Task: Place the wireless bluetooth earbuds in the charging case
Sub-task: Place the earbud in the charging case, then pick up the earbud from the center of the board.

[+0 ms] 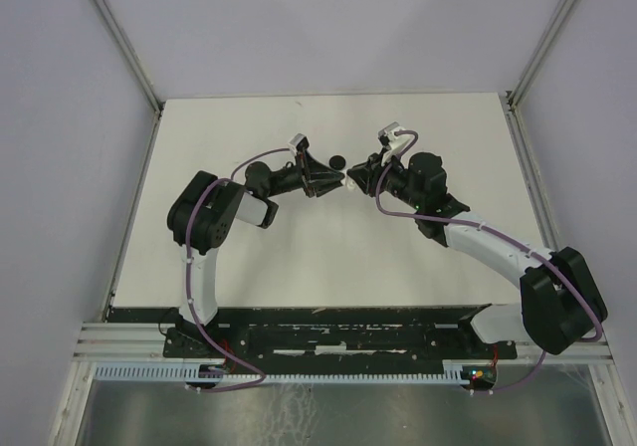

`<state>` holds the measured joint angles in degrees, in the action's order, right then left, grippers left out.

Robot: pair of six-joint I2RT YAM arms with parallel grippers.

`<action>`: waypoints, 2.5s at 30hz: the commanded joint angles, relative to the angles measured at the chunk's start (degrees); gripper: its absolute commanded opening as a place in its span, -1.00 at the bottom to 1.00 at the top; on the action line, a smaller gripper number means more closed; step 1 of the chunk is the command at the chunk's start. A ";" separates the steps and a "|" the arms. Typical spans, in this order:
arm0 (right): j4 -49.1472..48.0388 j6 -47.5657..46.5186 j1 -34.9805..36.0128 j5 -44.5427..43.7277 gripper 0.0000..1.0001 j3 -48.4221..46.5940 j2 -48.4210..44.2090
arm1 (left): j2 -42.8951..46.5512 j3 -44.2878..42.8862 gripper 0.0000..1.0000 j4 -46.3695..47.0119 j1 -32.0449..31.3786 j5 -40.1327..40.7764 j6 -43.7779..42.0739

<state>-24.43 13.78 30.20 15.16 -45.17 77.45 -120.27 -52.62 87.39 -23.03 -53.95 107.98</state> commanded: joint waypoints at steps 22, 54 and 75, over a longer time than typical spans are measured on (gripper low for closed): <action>9.88 1.97 -1.41 -20.15 0.05 -3.01 -10.93 | 1.17 -0.33 -0.94 11.69 0.31 1.38 0.04; 42.83 4.10 -10.52 -21.89 0.35 -30.12 31.48 | 2.83 4.81 -0.94 11.66 1.84 -0.89 -3.74; 40.19 6.79 -11.54 -14.54 0.35 -32.01 37.47 | 2.67 4.86 -0.94 11.69 2.20 -1.15 -3.82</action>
<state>17.54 19.22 18.68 -1.78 -75.50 113.65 -120.16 -47.92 87.48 -21.23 -54.13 107.02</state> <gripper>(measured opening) 0.676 0.298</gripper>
